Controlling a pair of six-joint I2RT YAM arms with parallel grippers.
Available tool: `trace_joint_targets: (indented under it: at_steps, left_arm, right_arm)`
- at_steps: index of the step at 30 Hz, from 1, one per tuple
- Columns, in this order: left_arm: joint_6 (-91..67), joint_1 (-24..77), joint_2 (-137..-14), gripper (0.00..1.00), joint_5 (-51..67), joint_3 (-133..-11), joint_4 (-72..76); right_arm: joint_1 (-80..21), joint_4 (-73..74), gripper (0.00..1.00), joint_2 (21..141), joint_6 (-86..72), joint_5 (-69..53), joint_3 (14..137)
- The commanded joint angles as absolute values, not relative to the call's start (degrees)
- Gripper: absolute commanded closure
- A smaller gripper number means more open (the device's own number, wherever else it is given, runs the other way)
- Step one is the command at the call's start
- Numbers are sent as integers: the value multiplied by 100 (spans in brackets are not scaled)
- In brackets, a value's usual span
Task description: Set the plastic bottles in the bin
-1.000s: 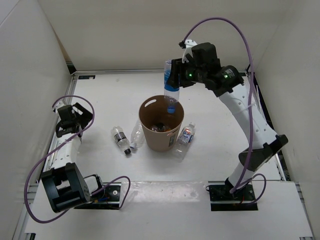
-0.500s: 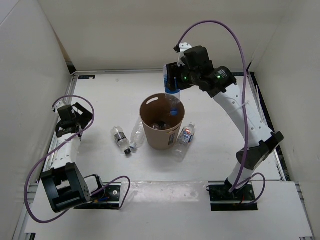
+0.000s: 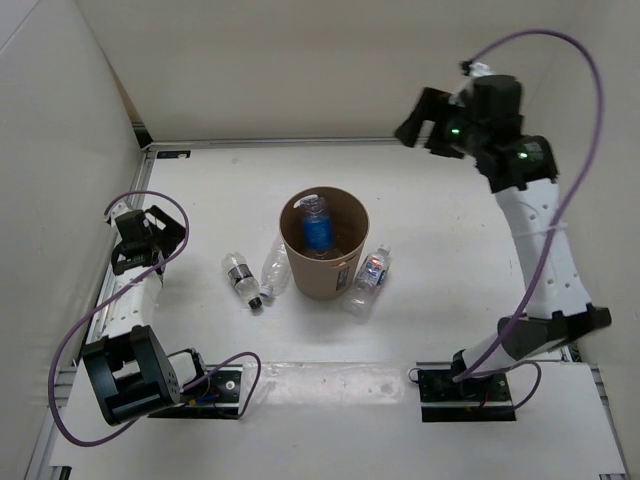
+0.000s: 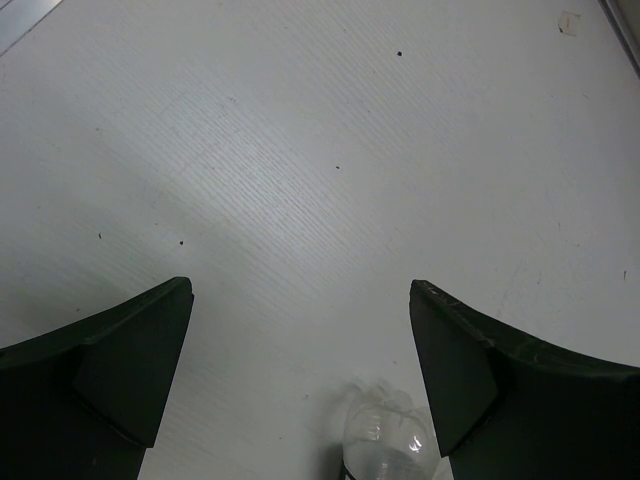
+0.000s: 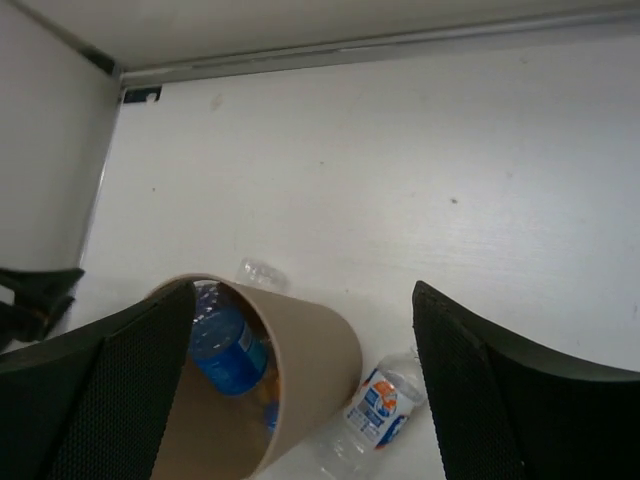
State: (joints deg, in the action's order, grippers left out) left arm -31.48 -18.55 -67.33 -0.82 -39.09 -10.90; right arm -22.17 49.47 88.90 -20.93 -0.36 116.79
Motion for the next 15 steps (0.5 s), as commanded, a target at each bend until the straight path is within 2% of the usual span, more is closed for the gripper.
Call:
trace_joint_targets:
  at_steps: [1, 4, 7, 12, 15]
  left_arm:
    - [-3120, -1872, -6609, 0, -18, -3964, -1063]
    - [-3111, -1872, -6592, 0, -18, -3938, -1055]
    - [-3120, -1854, -6592, 0, -26, -3920, -1020]
    - [-3120, -1855, -6583, 0, -26, -3867, -1011]
    - [-3120, -1855, -6548, 0, -18, -3823, -1028]
  right_arm:
    - [-721, 4371, 10, 8315, -3196, -1390, 10813]
    - [341, 4156, 10, 8086, -3831, -2299, 9880]
    - [685, 5026, 10, 8261, -3701, -2102, 9669]
    - [18, 6325, 10, 8770, -3437, -1600, 9413]
    - [-552, 6635, 10, 9499, -3367, -1363, 9211]
